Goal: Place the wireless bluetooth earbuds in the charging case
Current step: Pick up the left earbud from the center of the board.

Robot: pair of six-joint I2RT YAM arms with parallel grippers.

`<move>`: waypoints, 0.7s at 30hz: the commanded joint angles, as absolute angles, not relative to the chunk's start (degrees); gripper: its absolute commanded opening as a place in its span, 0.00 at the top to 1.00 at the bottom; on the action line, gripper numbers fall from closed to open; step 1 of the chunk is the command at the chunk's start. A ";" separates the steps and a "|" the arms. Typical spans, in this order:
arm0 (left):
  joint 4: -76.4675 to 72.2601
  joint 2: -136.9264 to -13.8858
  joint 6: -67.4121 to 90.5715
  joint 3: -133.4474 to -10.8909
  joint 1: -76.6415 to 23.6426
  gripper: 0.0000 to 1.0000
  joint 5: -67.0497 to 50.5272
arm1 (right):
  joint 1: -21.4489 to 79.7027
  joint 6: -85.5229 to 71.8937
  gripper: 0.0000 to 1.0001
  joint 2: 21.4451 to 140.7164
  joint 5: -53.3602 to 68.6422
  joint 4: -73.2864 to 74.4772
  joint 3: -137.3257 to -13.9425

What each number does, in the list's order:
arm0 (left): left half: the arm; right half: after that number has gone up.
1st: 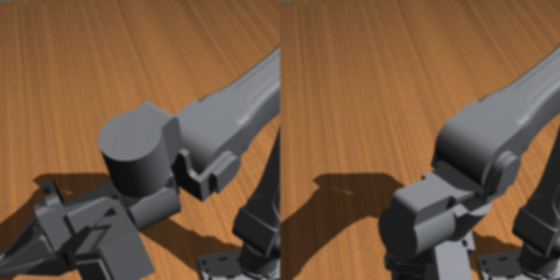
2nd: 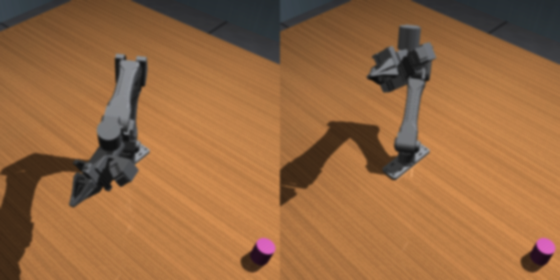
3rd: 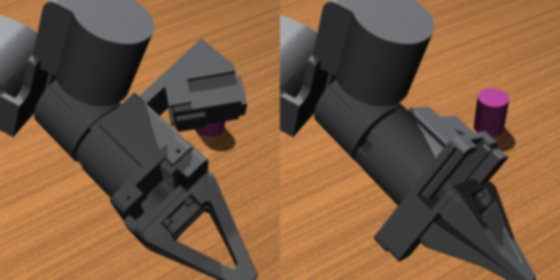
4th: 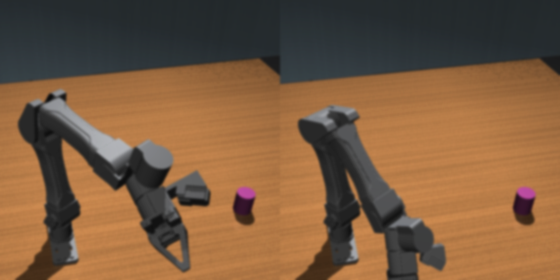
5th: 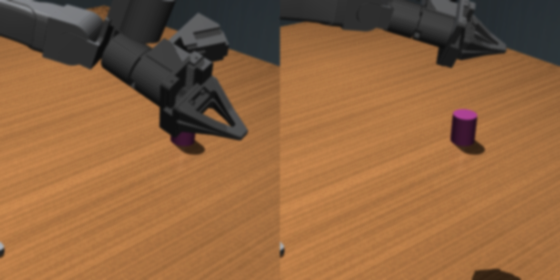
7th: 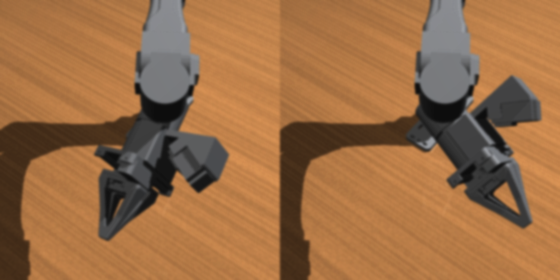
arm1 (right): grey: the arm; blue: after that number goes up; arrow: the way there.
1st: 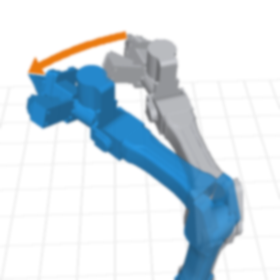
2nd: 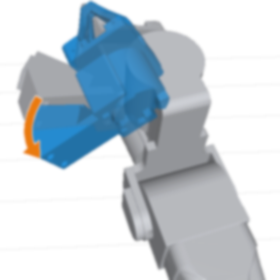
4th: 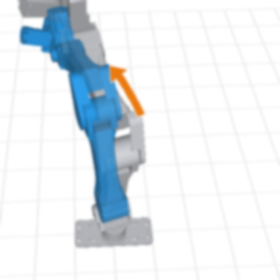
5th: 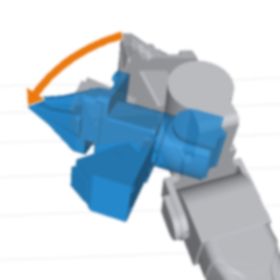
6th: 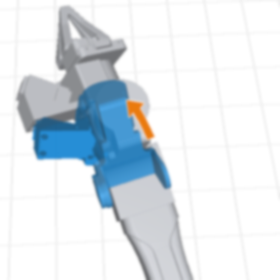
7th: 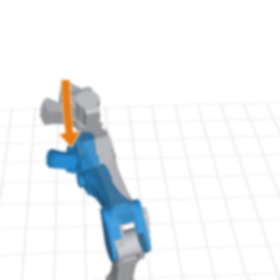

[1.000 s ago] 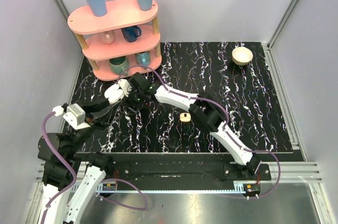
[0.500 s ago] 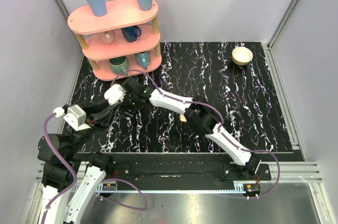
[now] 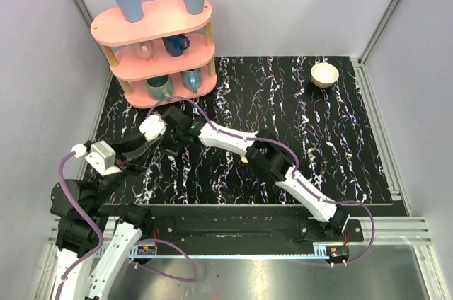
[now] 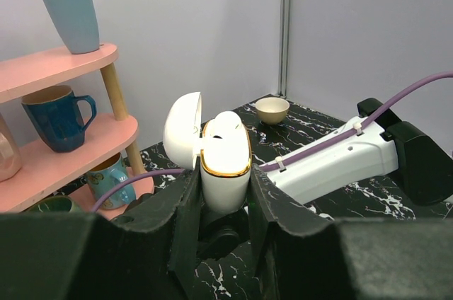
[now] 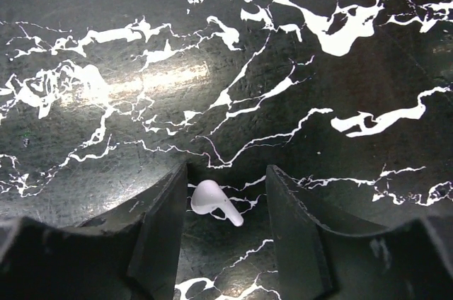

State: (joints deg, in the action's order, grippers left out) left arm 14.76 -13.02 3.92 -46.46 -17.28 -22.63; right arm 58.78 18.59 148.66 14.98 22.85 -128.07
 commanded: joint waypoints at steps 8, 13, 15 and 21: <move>13.18 -12.66 3.43 -46.50 -17.23 1.00 -21.45 | 58.89 21.18 0.48 144.06 12.48 25.75 -121.73; 12.40 -12.39 4.22 -45.53 -17.23 1.00 -21.44 | 58.89 21.36 0.49 143.17 12.66 25.58 -119.36; 11.87 -12.48 4.39 -45.35 -17.23 1.00 -21.71 | 58.97 21.01 0.49 143.70 12.74 25.58 -119.97; 11.69 -13.18 4.48 -45.79 -17.23 1.00 -22.41 | 58.97 20.65 0.44 145.81 12.66 25.75 -122.87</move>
State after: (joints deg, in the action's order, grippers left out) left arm 14.83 -12.80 3.97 -45.34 -17.28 -22.68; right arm 58.78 19.92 144.38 14.13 21.98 -121.27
